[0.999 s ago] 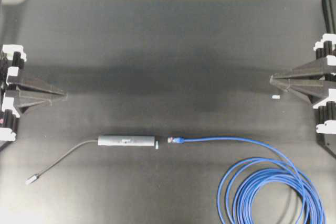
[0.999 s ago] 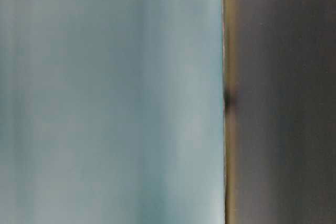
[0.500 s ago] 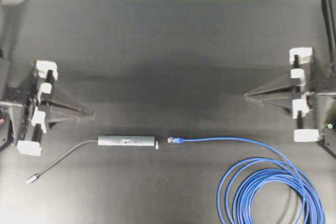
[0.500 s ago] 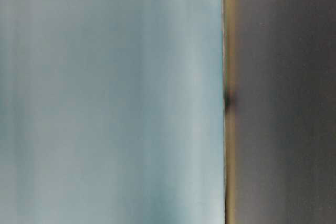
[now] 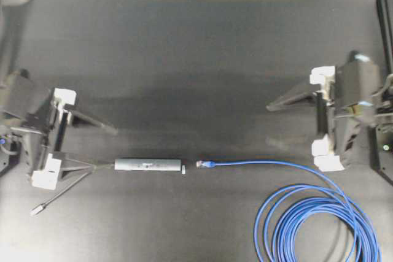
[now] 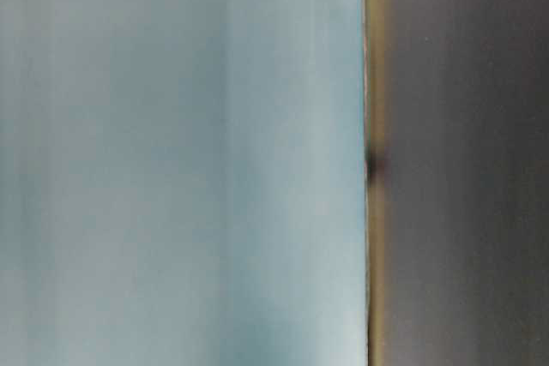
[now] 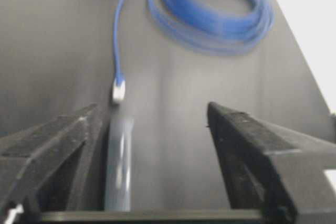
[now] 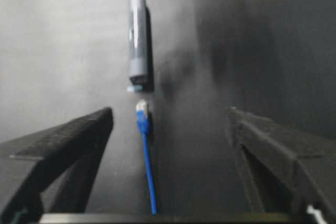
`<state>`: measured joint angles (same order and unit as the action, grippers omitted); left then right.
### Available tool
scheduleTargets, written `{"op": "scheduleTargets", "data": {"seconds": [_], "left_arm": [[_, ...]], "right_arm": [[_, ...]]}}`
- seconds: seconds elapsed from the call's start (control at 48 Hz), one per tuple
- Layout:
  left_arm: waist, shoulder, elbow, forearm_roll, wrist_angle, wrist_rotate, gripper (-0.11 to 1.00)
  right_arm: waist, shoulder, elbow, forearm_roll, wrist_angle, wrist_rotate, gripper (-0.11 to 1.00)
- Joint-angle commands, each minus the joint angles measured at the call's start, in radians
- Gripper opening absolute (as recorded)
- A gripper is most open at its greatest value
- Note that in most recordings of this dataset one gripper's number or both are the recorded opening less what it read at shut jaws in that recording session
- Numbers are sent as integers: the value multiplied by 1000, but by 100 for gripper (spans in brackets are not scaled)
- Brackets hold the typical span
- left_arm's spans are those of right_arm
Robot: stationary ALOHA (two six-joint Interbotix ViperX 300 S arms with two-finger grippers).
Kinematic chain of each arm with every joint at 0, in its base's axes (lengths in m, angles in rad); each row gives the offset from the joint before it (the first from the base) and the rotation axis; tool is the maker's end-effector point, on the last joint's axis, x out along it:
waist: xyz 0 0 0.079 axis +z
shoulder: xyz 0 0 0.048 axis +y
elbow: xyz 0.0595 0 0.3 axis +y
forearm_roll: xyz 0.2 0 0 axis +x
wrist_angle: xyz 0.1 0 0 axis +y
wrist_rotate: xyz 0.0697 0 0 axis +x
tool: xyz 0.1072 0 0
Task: Insert the LAN cable into the hub.
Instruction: 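Move the left gripper down onto the grey Anker hub and grasp it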
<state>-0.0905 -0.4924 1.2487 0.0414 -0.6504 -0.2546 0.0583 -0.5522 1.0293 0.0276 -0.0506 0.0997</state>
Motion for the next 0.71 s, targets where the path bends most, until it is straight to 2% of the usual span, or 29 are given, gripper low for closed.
{"op": "scheduleTargets", "data": {"seconds": [0.0, 0.25, 0.458, 0.687], "left_arm": [[0, 41, 12, 3, -35, 0, 74], [26, 225, 72, 3, -218, 2, 76], [34, 370, 32, 3, -304, 15, 76], [38, 529, -35, 3, -400, 15, 76]], "right_arm": [[5, 20, -20, 3, -6, 8, 84], [5, 28, -26, 5, -5, 20, 80], [6, 26, -26, 6, 0, 66, 80], [20, 26, -26, 6, 11, 75, 80]]}}
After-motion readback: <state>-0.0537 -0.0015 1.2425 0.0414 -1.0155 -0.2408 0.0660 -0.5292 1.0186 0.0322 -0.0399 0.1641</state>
